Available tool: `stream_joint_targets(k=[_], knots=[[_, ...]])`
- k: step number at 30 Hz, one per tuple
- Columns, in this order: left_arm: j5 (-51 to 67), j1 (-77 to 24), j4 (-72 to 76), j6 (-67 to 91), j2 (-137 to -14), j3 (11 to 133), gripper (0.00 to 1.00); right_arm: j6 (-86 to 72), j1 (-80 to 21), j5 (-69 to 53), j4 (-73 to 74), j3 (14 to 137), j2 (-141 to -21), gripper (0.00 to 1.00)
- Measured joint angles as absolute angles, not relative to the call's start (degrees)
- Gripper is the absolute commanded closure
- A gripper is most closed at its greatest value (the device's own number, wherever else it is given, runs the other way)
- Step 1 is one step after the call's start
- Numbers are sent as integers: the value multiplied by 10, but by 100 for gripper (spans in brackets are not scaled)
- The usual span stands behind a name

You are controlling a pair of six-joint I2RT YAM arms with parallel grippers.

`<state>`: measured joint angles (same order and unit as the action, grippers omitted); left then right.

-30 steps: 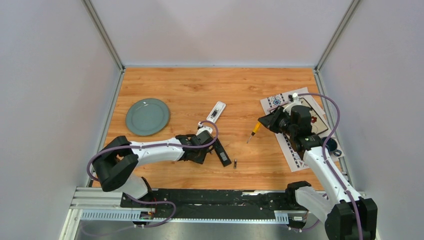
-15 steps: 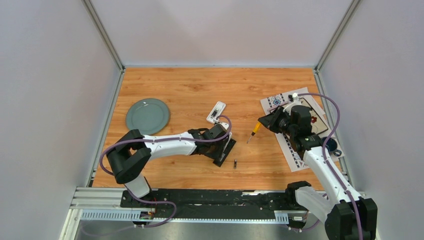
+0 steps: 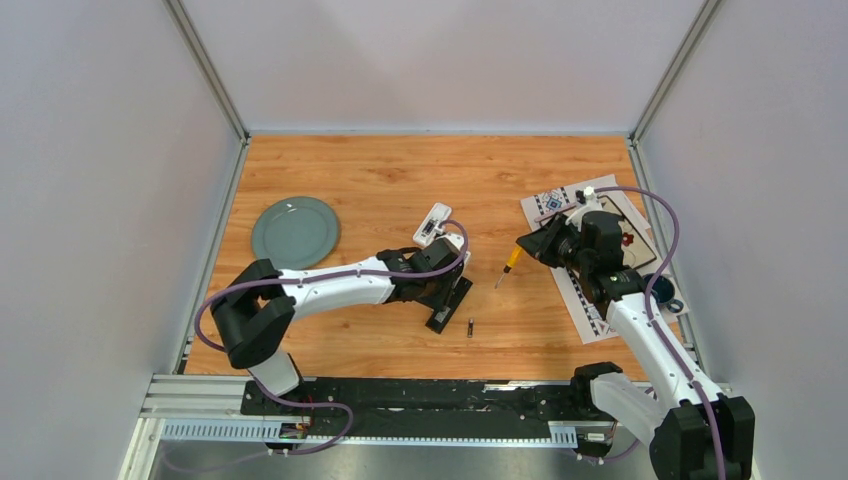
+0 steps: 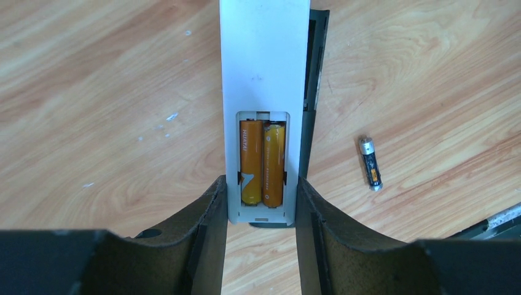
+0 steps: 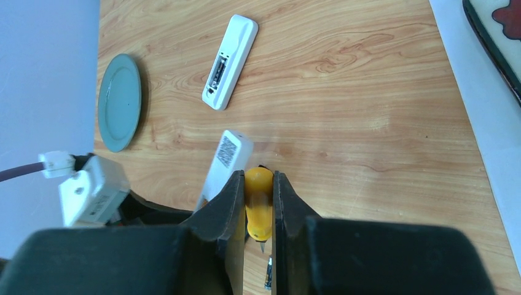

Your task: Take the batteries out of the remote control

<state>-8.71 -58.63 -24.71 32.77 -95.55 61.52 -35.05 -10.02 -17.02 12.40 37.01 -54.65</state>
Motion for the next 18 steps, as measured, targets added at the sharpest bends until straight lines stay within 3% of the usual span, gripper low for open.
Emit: stream_joint_targets(k=[9,18], knots=[[-129,-569,-272,320,-842,553,100,-350,-100,-171,126,370,-555,100],[-126,-562,-261,328,-827,418,100,-350,-100,-175,120,370,-575,100]])
